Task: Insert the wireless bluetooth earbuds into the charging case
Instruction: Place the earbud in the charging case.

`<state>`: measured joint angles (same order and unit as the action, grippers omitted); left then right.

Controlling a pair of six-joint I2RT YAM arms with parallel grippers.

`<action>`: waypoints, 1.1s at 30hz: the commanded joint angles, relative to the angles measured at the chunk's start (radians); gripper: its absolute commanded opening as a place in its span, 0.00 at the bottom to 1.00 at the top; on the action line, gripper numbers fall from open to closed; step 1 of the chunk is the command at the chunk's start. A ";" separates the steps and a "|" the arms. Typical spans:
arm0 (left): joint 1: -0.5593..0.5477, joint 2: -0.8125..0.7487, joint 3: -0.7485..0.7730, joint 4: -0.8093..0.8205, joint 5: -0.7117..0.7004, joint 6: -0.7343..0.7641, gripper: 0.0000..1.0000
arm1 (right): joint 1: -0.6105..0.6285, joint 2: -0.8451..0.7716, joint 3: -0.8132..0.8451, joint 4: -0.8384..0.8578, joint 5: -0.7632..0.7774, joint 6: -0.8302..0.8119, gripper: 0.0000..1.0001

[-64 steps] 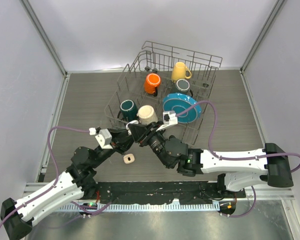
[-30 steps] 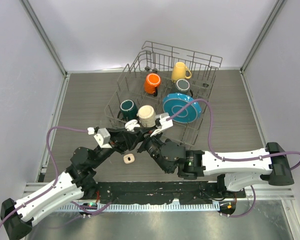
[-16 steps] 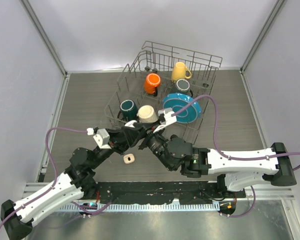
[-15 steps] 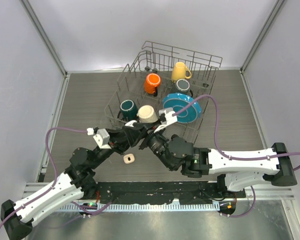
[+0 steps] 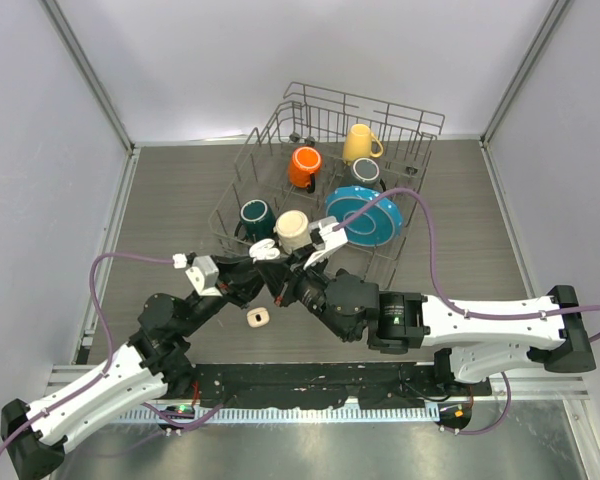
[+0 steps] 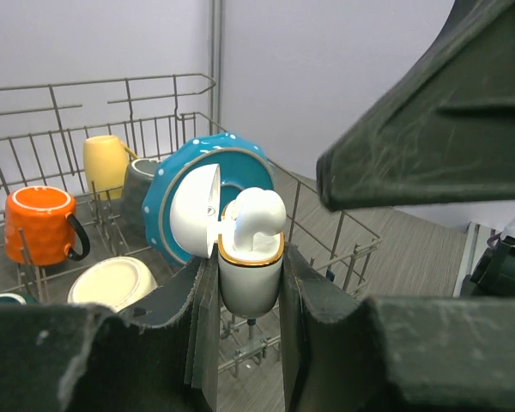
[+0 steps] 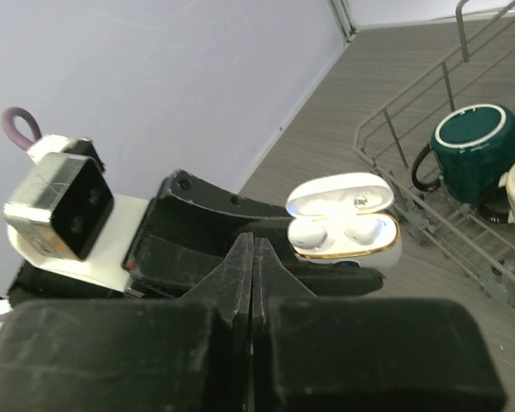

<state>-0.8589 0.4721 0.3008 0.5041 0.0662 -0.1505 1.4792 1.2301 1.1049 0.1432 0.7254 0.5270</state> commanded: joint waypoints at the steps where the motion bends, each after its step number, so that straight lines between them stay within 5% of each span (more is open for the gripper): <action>1: 0.000 -0.007 0.046 0.040 0.014 -0.009 0.00 | -0.003 -0.015 0.029 -0.067 0.031 0.034 0.01; 11: 0.001 -0.021 0.052 0.034 0.044 -0.018 0.00 | -0.033 -0.029 0.015 -0.096 0.100 0.041 0.01; 21: 0.000 -0.021 0.046 0.022 0.043 -0.023 0.00 | -0.065 -0.058 -0.002 -0.047 0.011 0.028 0.01; 25: 0.001 -0.020 0.041 0.005 0.046 -0.020 0.00 | -0.065 -0.099 -0.034 0.016 -0.049 -0.004 0.14; 29: 0.001 -0.012 0.038 0.002 0.076 -0.018 0.00 | -0.066 -0.124 -0.016 -0.040 0.050 0.005 0.30; 33: 0.001 0.023 0.053 -0.004 0.199 -0.011 0.00 | -0.132 -0.119 0.073 -0.302 0.106 0.167 0.41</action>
<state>-0.8589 0.4656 0.3103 0.4858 0.1467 -0.1722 1.4052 1.1248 1.0805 0.0391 0.7536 0.5583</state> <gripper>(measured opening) 0.297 0.377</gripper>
